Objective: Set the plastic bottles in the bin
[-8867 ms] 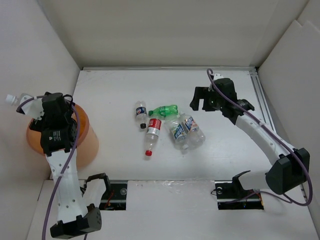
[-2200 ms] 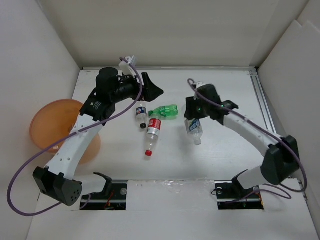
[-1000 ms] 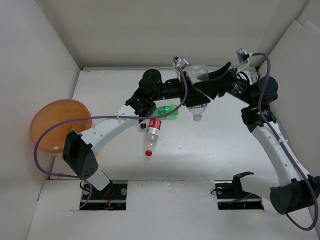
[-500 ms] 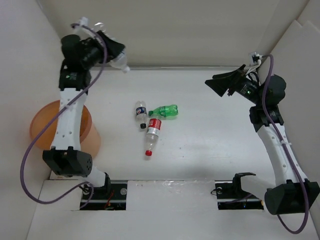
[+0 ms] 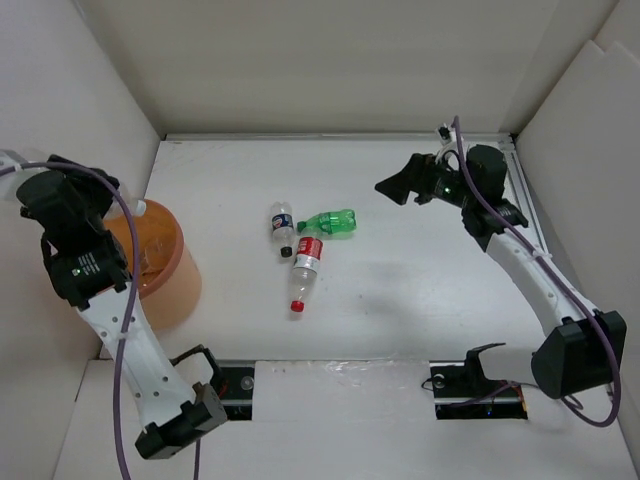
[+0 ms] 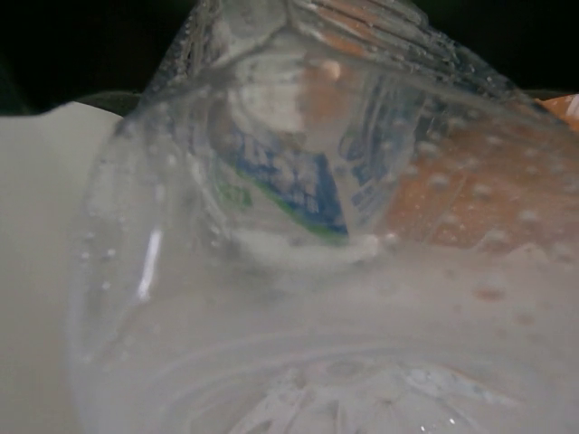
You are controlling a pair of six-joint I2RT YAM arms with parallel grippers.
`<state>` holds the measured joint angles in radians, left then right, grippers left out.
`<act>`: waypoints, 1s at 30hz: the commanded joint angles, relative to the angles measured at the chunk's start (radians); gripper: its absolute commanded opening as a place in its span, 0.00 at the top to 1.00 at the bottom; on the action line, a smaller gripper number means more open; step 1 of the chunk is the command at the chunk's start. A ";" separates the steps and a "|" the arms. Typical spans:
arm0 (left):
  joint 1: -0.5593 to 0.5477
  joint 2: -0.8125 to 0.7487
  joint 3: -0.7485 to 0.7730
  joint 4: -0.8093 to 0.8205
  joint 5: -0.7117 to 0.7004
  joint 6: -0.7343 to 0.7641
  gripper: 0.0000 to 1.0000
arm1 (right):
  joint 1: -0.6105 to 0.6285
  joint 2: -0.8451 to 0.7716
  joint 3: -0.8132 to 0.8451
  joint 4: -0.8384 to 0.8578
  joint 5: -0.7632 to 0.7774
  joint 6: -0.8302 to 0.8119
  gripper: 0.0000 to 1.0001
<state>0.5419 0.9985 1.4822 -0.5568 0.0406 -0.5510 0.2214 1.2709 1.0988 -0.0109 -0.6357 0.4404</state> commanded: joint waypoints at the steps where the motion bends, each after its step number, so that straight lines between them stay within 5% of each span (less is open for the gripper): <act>1: -0.002 -0.003 -0.088 -0.045 -0.189 -0.033 0.93 | 0.041 -0.005 0.062 -0.063 0.128 -0.086 0.00; 4: -0.002 -0.026 -0.114 -0.067 -0.261 -0.046 0.66 | 0.093 0.013 0.114 -0.164 0.227 -0.130 0.00; 5: -0.002 -0.026 -0.114 -0.068 -0.281 -0.055 0.51 | 0.120 0.013 0.125 -0.184 0.295 -0.141 0.00; 7: -0.002 -0.035 -0.105 -0.097 -0.332 -0.072 0.02 | 0.145 0.039 0.153 -0.241 0.364 -0.141 0.00; 14: -0.002 -0.044 -0.071 -0.098 -0.329 -0.040 0.00 | 0.283 0.119 0.252 -0.392 0.730 -0.033 0.00; 19: -0.051 -0.086 -0.071 0.053 0.035 0.083 0.00 | 0.397 0.179 0.291 -0.451 0.979 0.243 0.00; 24: -0.112 0.032 0.021 0.106 0.356 0.180 0.00 | 0.446 0.209 0.250 -0.439 1.047 0.533 0.00; 27: -0.265 0.169 0.173 0.094 0.426 0.238 0.00 | 0.460 0.245 0.239 -0.402 1.026 0.719 0.00; 30: -0.463 0.317 0.382 -0.001 0.322 0.324 0.00 | 0.460 0.335 0.289 -0.425 0.969 0.822 0.00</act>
<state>0.2043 1.2243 1.7180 -0.5388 0.3202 -0.3393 0.6704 1.5436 1.3453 -0.4427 0.3351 1.0534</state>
